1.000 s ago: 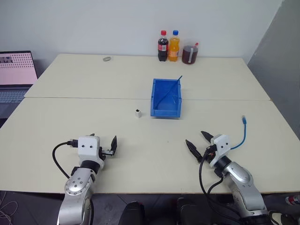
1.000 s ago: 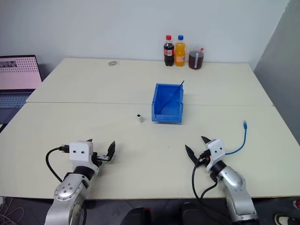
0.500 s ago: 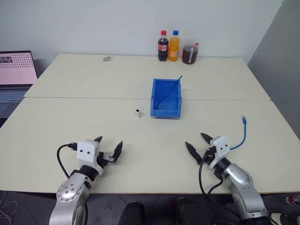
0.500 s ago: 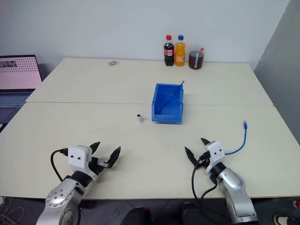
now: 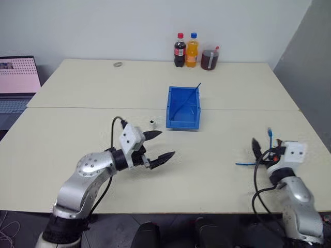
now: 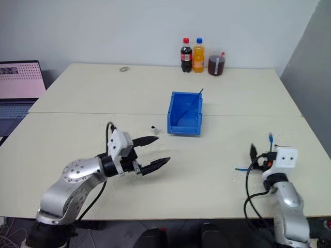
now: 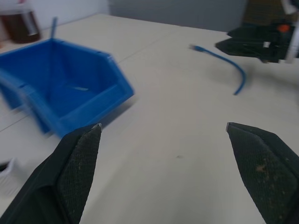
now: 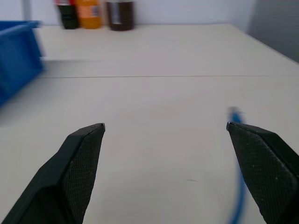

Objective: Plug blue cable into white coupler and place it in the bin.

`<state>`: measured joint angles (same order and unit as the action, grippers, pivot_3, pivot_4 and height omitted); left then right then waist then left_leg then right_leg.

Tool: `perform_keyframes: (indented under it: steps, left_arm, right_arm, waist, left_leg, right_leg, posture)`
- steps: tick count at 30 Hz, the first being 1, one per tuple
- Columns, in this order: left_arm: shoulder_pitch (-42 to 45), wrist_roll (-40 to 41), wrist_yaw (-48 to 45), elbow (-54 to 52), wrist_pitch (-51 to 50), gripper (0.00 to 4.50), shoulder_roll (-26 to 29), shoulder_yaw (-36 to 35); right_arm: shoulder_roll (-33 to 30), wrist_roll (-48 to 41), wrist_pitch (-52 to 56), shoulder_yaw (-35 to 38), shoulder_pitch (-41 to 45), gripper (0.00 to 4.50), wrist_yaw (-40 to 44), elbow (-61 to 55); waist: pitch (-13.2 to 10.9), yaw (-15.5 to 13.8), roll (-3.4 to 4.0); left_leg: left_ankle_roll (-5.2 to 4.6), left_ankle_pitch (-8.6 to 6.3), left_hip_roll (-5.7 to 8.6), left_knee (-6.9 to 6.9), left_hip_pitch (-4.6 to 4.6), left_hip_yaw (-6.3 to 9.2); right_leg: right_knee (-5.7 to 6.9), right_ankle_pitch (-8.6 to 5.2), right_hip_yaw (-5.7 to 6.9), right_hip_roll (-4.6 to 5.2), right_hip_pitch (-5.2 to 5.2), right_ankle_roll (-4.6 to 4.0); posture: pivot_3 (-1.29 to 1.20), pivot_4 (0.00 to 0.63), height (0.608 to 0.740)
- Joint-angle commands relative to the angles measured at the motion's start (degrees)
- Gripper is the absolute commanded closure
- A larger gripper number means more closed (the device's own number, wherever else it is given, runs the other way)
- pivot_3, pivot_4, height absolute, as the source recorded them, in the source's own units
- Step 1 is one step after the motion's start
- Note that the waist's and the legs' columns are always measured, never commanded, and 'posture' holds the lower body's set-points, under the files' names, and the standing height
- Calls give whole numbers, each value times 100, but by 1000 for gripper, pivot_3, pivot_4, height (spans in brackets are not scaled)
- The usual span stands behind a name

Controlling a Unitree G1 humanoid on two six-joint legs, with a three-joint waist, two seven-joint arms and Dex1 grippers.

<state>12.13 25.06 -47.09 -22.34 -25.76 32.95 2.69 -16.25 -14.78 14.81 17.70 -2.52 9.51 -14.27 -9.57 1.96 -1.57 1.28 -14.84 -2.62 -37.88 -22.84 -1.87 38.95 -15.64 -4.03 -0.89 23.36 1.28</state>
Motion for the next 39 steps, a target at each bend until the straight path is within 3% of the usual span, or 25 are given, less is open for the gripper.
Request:
perform_keyframes:
  steps: [1,7,15,16,18,29,32,34,39]
  left_arm:
    - [625,-217,-29,314,-39,0,-61,316]
    - [930,-366,-193,627,101,0,-182,578]
    - [970,-497,-301,652,189,0,-181,680]
    - [958,-521,-309,655,203,0,-174,677]
    - [933,-559,-316,652,220,0,-167,666]
    - [829,-696,-367,613,284,0,-150,682]
    - [746,-729,-407,599,296,0,-81,636]
    - [687,-742,-422,608,292,0,-30,588]
    - [412,-691,-551,645,338,0,283,383]
  right_arm:
    - [-637,-31,900,165,663,68,88,443]
    - [-1268,38,1622,37,1679,68,406,1943]
    - [-1485,54,2547,-57,2566,68,483,2901]
    - [-1544,76,2596,-128,2572,463,578,2943]
    - [-1596,86,2696,-186,2567,781,662,2972]
    - [-1726,240,2418,-446,2452,3512,943,2921]
    - [-2009,386,2144,-672,2277,4180,1255,2741]
    - [-2198,374,1928,-768,2228,4496,1584,2611]
    - [-2692,35,1104,-1028,2056,4496,3098,1751]
  waist:
    - [-1,38,2]
    - [-3,74,2]
    - [-4,88,2]
    - [-4,88,2]
    - [-4,88,2]
    - [-3,88,0]
    - [-2,69,-1]
    - [-3,27,0]
    - [-11,10,6]
  left_leg:
    - [0,0,1,0,0,-1]
    - [-2,0,13,2,1,2]
    - [-2,0,5,4,-9,2]
    - [-2,0,5,4,-8,2]
    - [-2,0,5,3,-8,1]
    - [-2,0,4,1,-6,4]
    - [-2,0,4,-1,-6,4]
    - [-2,0,6,0,-7,5]
    - [-3,0,4,1,-7,3]
  right_leg:
    - [0,1,-1,-2,0,1]
    - [-1,0,-4,-16,-1,-2]
    - [-1,-4,-7,-9,7,-2]
    - [-1,-4,-7,-9,6,0]
    - [-1,-3,-8,-7,5,2]
    - [-2,-3,-5,-4,0,6]
    - [-2,-2,-6,-2,-2,8]
    - [-4,-4,-5,1,-2,10]
    - [-6,-4,-5,1,0,11]
  posture:
    - [0,150,740]
    - [0,150,740]
    - [0,150,740]
    - [0,150,740]
    - [0,150,740]
    - [0,150,740]
    - [0,150,740]
    - [0,150,740]
    - [0,150,740]
